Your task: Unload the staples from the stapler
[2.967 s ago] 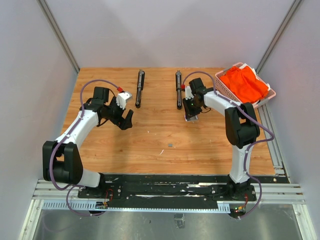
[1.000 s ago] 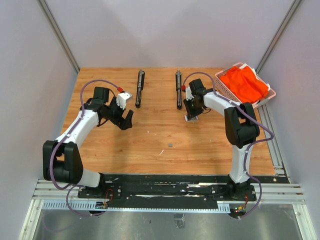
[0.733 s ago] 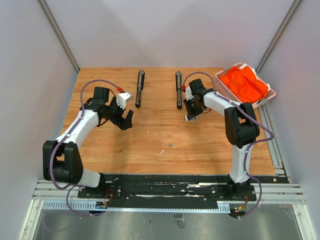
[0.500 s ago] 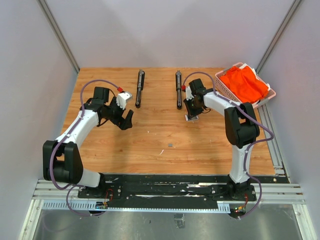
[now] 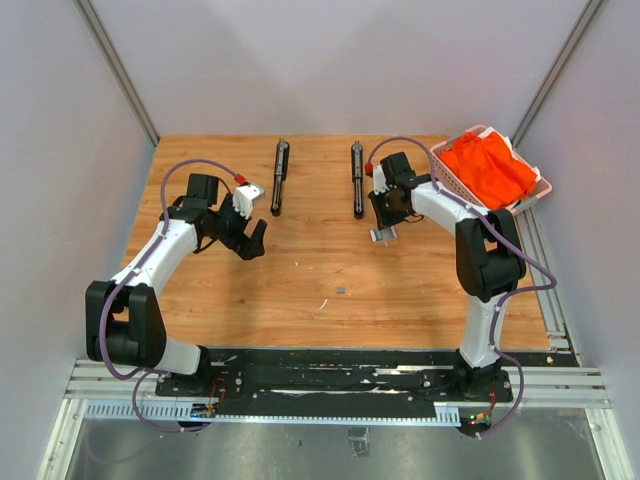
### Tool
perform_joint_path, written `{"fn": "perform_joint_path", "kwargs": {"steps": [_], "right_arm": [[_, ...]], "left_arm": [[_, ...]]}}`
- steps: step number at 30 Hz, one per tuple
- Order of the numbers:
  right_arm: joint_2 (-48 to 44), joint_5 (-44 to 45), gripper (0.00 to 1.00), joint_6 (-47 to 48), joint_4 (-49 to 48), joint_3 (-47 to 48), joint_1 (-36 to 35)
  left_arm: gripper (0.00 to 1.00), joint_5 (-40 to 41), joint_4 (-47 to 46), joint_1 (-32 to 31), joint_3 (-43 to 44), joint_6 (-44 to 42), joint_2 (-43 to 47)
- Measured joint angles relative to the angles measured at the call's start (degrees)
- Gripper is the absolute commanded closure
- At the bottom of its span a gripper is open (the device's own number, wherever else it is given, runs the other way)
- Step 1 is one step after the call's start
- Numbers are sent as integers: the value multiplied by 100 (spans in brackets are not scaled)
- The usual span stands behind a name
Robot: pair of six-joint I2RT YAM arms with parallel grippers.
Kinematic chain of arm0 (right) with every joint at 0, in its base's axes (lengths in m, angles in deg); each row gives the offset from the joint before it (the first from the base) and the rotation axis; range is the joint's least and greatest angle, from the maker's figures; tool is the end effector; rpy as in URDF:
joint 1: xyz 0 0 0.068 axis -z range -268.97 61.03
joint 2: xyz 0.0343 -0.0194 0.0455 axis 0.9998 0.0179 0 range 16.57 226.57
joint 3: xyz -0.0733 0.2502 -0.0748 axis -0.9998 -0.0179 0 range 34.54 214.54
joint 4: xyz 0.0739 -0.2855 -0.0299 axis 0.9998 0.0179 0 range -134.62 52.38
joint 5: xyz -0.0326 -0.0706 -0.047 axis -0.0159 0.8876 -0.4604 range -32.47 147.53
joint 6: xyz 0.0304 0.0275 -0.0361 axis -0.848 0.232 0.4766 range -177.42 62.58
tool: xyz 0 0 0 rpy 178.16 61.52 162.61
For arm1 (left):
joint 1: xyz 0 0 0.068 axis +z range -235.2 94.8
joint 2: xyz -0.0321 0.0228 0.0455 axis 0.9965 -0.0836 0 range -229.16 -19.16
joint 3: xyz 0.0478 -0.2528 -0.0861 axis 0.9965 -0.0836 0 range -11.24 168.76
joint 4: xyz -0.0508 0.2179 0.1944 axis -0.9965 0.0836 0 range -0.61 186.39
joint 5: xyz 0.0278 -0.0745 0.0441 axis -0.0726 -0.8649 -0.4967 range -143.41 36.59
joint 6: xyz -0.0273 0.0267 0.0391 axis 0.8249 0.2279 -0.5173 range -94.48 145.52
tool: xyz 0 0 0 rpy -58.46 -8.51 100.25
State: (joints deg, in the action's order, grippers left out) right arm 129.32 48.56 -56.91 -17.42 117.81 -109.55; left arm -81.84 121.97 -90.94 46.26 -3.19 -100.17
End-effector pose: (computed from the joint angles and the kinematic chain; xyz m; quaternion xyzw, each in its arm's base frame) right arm 0.4258 0.1660 0.1769 -0.1969 0.9349 0.1236 0.2684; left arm 0.3175 -0.0494 0.2270 0.3429 0.8645 -0.1739 0.3237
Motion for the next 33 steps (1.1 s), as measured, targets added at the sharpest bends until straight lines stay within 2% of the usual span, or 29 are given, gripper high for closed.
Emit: {"fn": "perform_joint_path", "kwargs": {"steps": [10,22,29,33], "right_arm": [[2,2,82,7,4,-2,2],[273,2,84,87,37,0,0],[275,2,88,98,50,0,0],[275,2,96,114,50,0,0]], "left_arm": [[2,-2,0,0,0,-2,0],[2,-4,0,0,0,-2,0],[2,-20,0,0,0,-2,-2],[2,-22,0,0,0,-2,-7]]}}
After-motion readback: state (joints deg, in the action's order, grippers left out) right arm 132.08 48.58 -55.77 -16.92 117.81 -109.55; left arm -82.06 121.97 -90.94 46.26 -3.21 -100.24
